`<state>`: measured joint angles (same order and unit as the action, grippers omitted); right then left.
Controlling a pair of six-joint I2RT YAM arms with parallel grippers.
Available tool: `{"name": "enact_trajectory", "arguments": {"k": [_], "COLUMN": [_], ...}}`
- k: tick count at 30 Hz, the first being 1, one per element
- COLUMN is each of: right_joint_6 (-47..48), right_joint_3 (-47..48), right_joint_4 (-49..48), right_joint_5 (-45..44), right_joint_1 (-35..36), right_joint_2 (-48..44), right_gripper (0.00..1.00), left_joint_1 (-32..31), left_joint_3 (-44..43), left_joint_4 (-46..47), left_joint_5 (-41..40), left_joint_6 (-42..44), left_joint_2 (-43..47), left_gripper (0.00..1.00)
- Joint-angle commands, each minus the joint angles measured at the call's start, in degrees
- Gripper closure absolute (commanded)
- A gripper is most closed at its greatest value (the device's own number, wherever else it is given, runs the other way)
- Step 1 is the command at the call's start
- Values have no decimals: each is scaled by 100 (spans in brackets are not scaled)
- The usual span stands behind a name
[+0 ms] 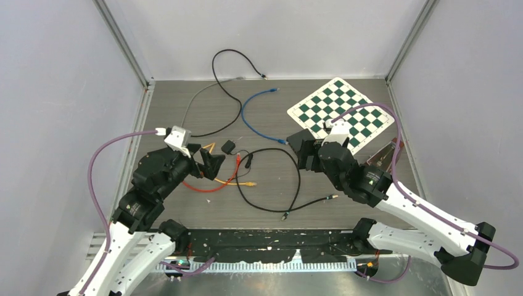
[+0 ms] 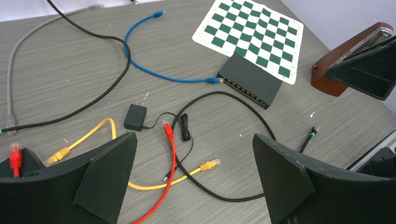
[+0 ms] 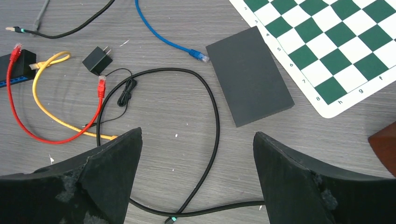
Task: Insert the plug into the switch port
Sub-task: Pick up the connector from the center of the board.
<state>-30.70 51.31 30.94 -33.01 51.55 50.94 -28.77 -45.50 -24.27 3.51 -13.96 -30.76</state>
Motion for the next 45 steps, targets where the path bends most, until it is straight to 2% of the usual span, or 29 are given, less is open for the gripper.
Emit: {"name": "enact_trajectory", "arguments": {"k": [1,3,5,9,13,15,17,19,23,27,30,32,35,40,45], "right_joint_6": [-300,-672,-1420,-2310,-2822,-3008,-3134,-3256,-3240,-3072,-3666,-4688,-5372,-5807,-5753], "right_joint_3": [211,254,434,721,422,264,160,78,-160,-307,-207,-167,-234,-687,-1244], "right_joint_4": [30,344,995,1978,1983,1869,1783,1648,1051,655,1421,2122,2823,2899,2362], "right_joint_5": [-162,-325,-625,-625,-270,29,340,729,1170,1243,851,499,349,298,301], "right_joint_1": [20,16,14,11,13,18,18,21,90,138,145,129,36,-317,-773], "right_joint_2": [77,150,288,636,1045,1455,1767,2060,2436,2598,2646,2695,2684,2321,1856], "right_gripper": [4,5,4,0,14,31,37,39,41,42,42,41,40,40,41], "left_joint_1": [-19,-14,-12,-14,-14,-14,-14,-14,-14,-14,-14,-14,-14,-14,-14], "left_joint_3": [-150,-153,-174,-231,-551,-652,-631,-534,-205,-13,49,56,76,153,189], "left_joint_4": [88,74,13,-180,-880,-1211,-1447,-1580,-1597,-1587,-1572,-1580,-1589,-1522,-1419], "left_joint_5": [-70,-101,-248,-973,-1514,-1532,-1464,-1443,-1507,-1538,-1522,-1508,-1489,-1384,-1236], "left_joint_6": [121,121,106,27,-192,-367,-432,-449,-445,-493,-503,-507,-496,-416,-405], "left_joint_2": [-42,-43,-36,-59,-254,-316,-298,-166,146,330,346,330,325,373,413], "left_gripper": [1,1,1,1,1,1,1,1,1,1,1,1,1,1,1]}}
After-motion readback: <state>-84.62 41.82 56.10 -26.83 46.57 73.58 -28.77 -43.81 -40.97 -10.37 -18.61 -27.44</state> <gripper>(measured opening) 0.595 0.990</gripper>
